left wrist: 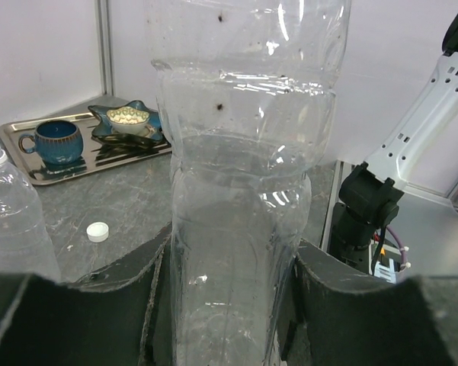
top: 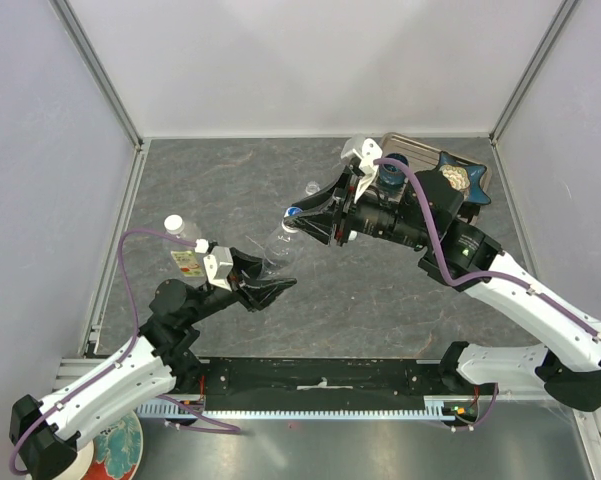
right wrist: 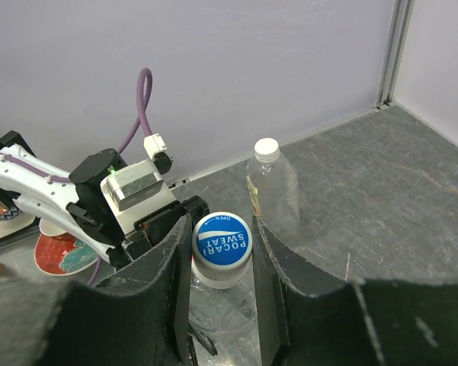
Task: Screw on the bottle caps
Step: Screw the bottle cap onto the plastic bottle.
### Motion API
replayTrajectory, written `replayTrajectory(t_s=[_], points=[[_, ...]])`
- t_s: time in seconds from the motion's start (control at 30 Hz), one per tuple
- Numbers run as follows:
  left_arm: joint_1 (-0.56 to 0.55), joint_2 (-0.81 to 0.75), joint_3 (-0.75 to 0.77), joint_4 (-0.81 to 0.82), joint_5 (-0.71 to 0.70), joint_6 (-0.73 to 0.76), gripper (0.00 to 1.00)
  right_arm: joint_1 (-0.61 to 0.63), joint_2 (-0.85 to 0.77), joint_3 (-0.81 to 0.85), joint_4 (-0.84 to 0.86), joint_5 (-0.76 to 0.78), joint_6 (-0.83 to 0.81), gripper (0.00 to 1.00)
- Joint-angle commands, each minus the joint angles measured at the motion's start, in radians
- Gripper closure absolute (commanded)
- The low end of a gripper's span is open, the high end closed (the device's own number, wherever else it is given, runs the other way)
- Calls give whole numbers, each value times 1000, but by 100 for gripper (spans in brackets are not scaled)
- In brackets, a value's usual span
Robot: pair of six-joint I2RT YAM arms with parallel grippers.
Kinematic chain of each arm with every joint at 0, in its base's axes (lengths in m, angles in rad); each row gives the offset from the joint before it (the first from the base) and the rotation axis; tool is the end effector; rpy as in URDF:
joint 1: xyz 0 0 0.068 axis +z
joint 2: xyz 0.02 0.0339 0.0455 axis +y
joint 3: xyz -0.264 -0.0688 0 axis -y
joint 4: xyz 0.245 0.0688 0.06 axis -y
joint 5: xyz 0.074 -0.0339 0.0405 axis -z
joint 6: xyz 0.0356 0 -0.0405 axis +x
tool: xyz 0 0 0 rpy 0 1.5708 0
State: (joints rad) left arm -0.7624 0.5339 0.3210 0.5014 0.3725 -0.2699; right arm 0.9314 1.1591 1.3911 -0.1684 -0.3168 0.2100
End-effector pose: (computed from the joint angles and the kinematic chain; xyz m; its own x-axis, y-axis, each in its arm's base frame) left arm 0.0978 -0.1113 0.2852 -0.0405 -0.3047 -0.9516 0.9181 0.3646 -0.1558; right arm 0.1383 0.2045 0.4770 -0.1605 0.1161 -0.9802 -0.9351 0.2999 0.1887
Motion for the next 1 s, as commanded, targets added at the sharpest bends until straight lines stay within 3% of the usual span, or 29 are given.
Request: replayTrajectory(t_s=[0.0,0.3,0.63,0.97], points=[[21,-11,41,81,-124,-60,88,20,5,-38,-86,-99,40,83],[29,-12,50,83,-145,-55,89,21,14,-156,69,-59,127,85],[31,9,76,85,-273,41,94,75,-1,-194,29,151,115,88],[35,24,92,101,-271,104,96,136,36,-234,84,286,207,92]])
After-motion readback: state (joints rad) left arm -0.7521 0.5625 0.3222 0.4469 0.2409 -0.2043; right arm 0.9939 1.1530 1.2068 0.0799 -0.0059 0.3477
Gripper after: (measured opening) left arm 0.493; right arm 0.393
